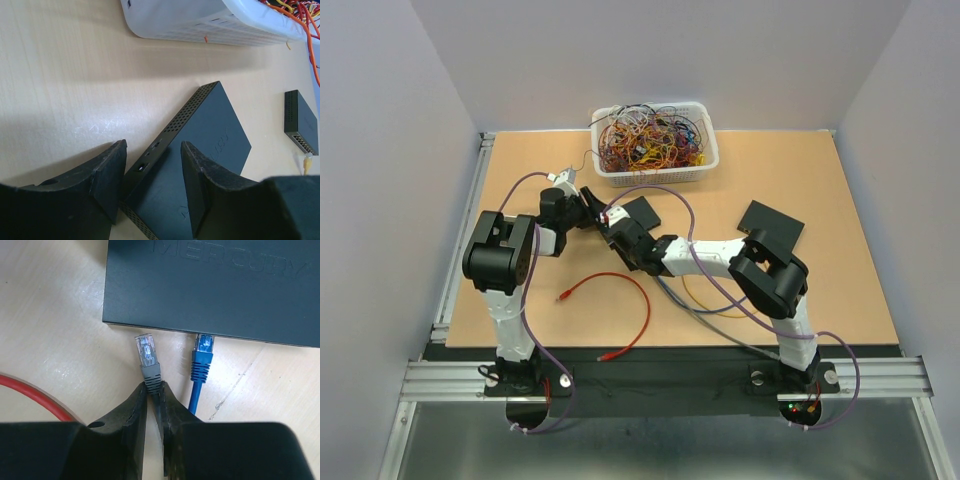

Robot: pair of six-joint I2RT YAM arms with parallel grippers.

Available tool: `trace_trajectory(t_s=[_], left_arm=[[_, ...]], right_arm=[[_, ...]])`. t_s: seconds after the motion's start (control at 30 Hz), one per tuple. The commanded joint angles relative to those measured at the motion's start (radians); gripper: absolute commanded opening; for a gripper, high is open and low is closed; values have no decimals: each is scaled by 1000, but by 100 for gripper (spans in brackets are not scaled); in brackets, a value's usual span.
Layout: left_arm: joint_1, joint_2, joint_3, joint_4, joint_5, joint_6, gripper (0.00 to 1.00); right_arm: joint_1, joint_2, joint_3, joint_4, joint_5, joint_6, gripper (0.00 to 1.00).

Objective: Insert the plug into the switch port

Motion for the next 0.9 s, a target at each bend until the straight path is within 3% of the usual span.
trace_trajectory(t_s=[0.0, 0.33, 0.57, 0.87], left_arm=[[-14, 3, 32, 15, 29, 13, 57], [-14, -14, 12, 6, 29, 7, 57], [-19, -28, 1, 4, 43, 2, 57], [-37, -36, -8, 4, 40, -1, 57]], right_arm=[[4, -32, 48, 6, -23, 17, 0], [-2, -7, 77, -9, 98, 63, 0], [-21, 2, 87, -26, 89, 84, 0], [-12, 2, 82, -33, -38, 86, 0]])
